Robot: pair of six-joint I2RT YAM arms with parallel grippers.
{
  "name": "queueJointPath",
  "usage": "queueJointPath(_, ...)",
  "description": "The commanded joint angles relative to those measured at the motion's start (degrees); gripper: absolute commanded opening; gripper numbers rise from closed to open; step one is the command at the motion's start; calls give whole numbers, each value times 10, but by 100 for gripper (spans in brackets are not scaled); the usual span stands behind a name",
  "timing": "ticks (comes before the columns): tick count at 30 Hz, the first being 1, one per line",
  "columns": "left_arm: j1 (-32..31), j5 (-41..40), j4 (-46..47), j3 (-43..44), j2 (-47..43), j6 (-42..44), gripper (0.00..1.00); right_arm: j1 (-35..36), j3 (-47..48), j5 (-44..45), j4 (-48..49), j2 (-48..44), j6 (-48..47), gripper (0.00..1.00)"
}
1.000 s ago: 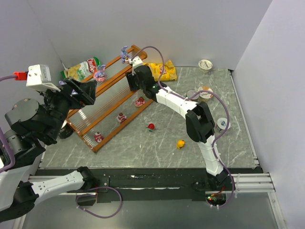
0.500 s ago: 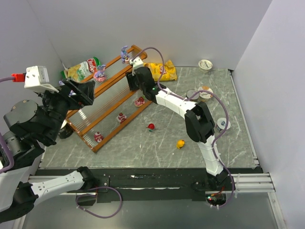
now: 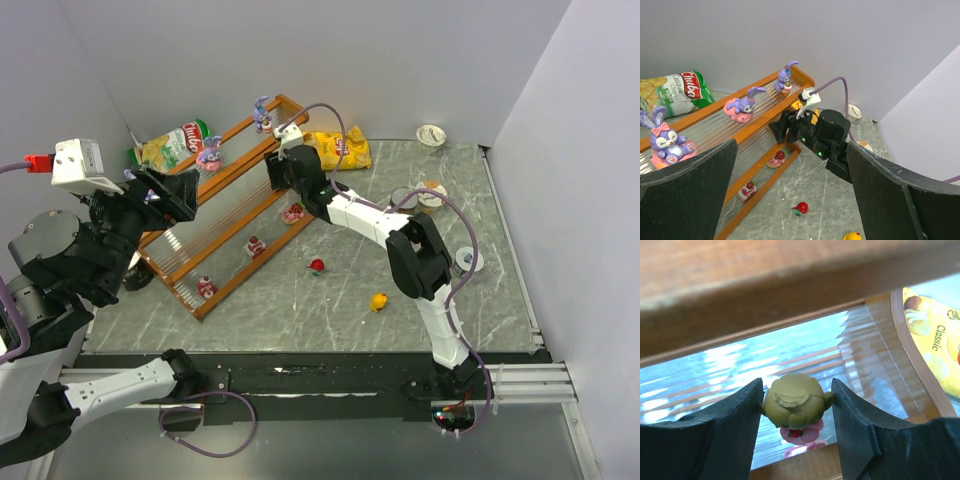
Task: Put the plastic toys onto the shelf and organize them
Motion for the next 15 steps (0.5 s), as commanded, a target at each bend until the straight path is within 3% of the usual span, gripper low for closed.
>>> queueJointPath(1,-2,-12,10,-1,-2,4,96,3,-31,8,27,-25,0,33)
queueJointPath(6,-1,-12,11,-2,-1,6,96,4,-42,9,39,-31,-5,36)
queueJointPath(15,-2,-14,12,-3,-1,8,96,6,-34,9,27,-28,-1,51)
